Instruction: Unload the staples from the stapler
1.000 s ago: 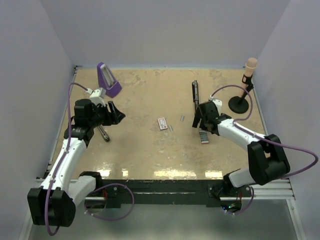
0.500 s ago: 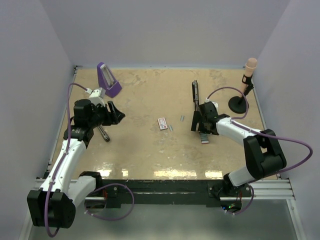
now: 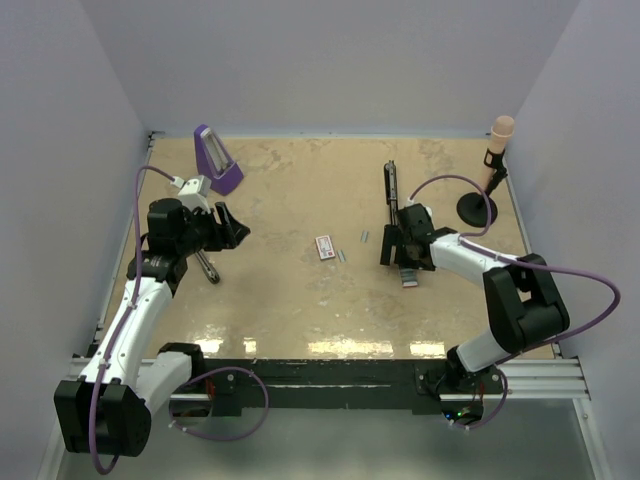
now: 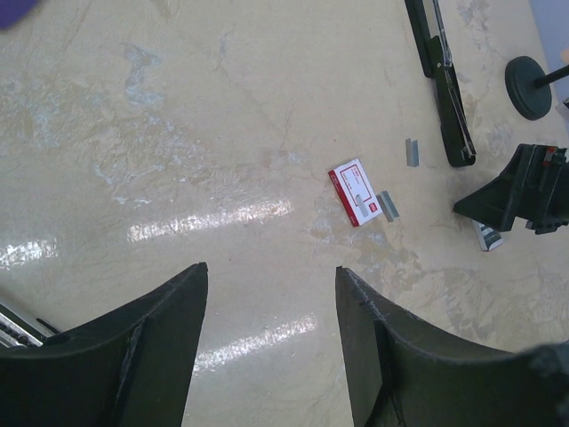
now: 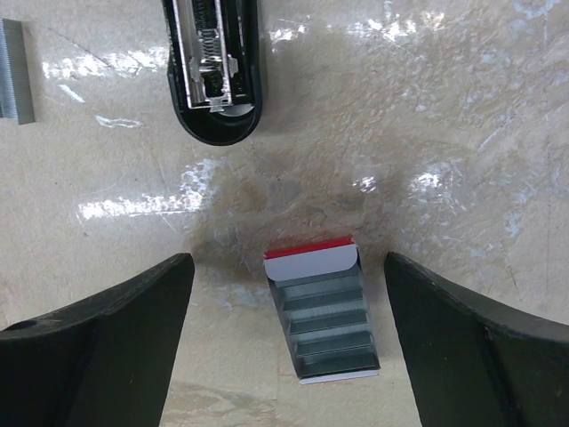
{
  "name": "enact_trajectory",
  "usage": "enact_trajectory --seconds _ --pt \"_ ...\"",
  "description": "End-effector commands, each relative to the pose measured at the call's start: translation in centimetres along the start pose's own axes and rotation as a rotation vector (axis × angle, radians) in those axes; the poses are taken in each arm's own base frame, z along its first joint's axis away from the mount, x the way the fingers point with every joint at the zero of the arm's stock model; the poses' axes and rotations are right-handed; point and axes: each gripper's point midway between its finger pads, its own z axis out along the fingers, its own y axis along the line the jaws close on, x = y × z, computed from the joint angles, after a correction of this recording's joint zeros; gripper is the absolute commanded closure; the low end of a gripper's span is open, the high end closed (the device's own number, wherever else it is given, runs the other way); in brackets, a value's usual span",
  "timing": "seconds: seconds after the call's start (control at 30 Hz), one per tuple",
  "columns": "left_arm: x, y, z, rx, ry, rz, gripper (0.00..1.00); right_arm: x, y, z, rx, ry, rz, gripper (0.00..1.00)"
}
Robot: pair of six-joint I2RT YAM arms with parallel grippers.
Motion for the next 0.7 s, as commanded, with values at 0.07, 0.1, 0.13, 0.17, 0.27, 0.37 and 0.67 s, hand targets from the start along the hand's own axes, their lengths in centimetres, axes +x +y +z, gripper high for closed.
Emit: enact_trajectory --seconds 0.07,0.1,0.13,0.17,0.27,0.37,0.67 --pt "-1.6 -0.7 -0.3 0.014 -0.053 0.044 0.36 -1.2 1.6 -0.6 -0.084 -0.017 -0.016 0.12" --pt "-1.5 -0.7 -0.3 0.015 -0.05 0.043 0.36 -0.9 1.9 -0.8 -0.102 -0.01 -0.021 0.13" --pt "-1.5 -0.7 -0.3 0.015 -0.05 0.042 0.36 -0.8 2.2 -1.0 -0.114 -0.012 -0.026 0.15" --pt "-1.6 -0.7 -0.3 0.015 -0.051 0.043 0.36 -0.8 2.4 -1.1 -0.122 -0.014 -0.029 0.16" --pt "-1.6 -0.7 -0.3 0.015 -0.051 0.043 0.36 -0.1 2.7 -1.4 -0.12 0.002 -0.045 0.19" --pt "-1.6 -0.7 -0.3 0.017 -0.051 0.042 0.36 0.7 2.8 -1.6 -0.105 0.016 -0.064 0.22" --pt "-1.6 -0.7 -0.3 0.014 -0.053 0.042 0.36 2.8 3.1 -1.8 -0.083 0.066 -0.095 0.3"
